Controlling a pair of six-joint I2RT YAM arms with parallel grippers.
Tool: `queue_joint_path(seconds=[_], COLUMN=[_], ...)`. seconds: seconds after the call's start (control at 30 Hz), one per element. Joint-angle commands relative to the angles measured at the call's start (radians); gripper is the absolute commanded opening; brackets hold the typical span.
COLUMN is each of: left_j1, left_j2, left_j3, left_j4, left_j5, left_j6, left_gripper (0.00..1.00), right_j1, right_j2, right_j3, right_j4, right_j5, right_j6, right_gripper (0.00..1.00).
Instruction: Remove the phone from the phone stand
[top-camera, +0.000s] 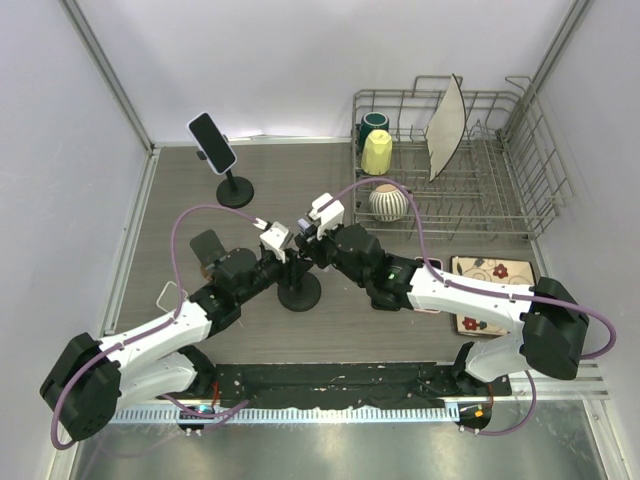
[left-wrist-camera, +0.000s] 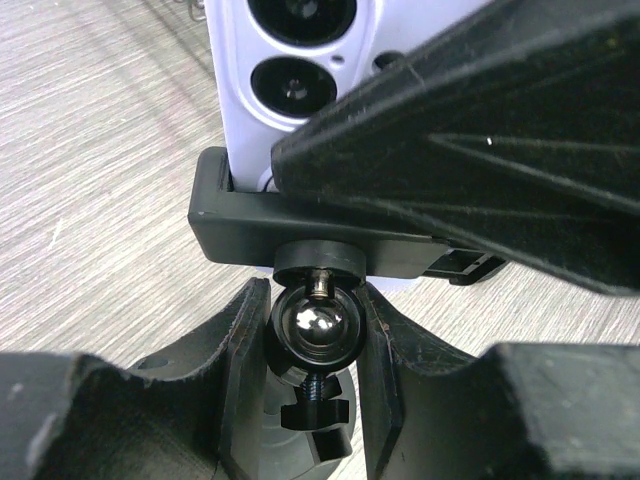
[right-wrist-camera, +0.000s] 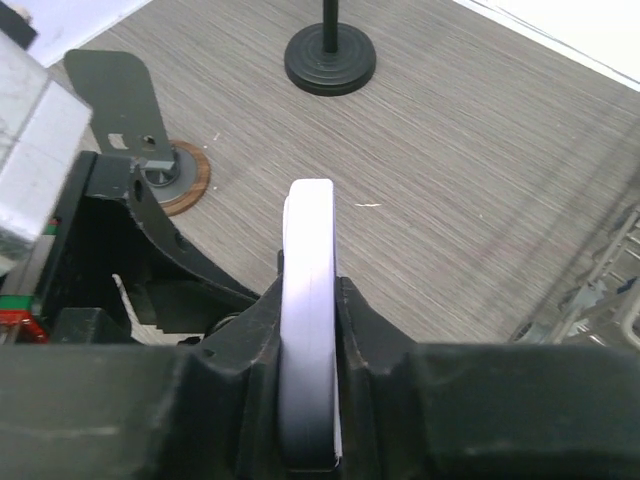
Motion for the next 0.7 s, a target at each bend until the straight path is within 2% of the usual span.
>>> queue_joint_path(seconds=[0.0, 0.1, 0.4, 0.67], left_j1=[-0.009, -0.008, -0.009, -0.008], left_j2=[-0.012, -0.015, -0.041, -0.125], left_j3=[0.014, 0.017, -0.018, -0.058], left_j4=[0.087, 0.064, 0.074, 0.025], left_j5=[0.005, -0.059, -0.318, -0.540], left_j6=[-0.060, -0.107, -0.210, -0.271], left_gripper=[0.00, 0.00, 0.00, 0.00], right_j1=[0.000, 0.005, 0.094, 0.175], right_j2=[-0.002, -0.006, -0.025, -0.015], right_j3=[0.044, 0.044, 0.066, 0.052], right_j4=[0.058, 0.029, -0.146, -0.287], right_j5=[0.021, 0.014, 0.116, 0.250], right_j6=[-0.008, -0.013, -0.068, 0.039], right_gripper=[0.14, 0.01, 0.01, 0.01])
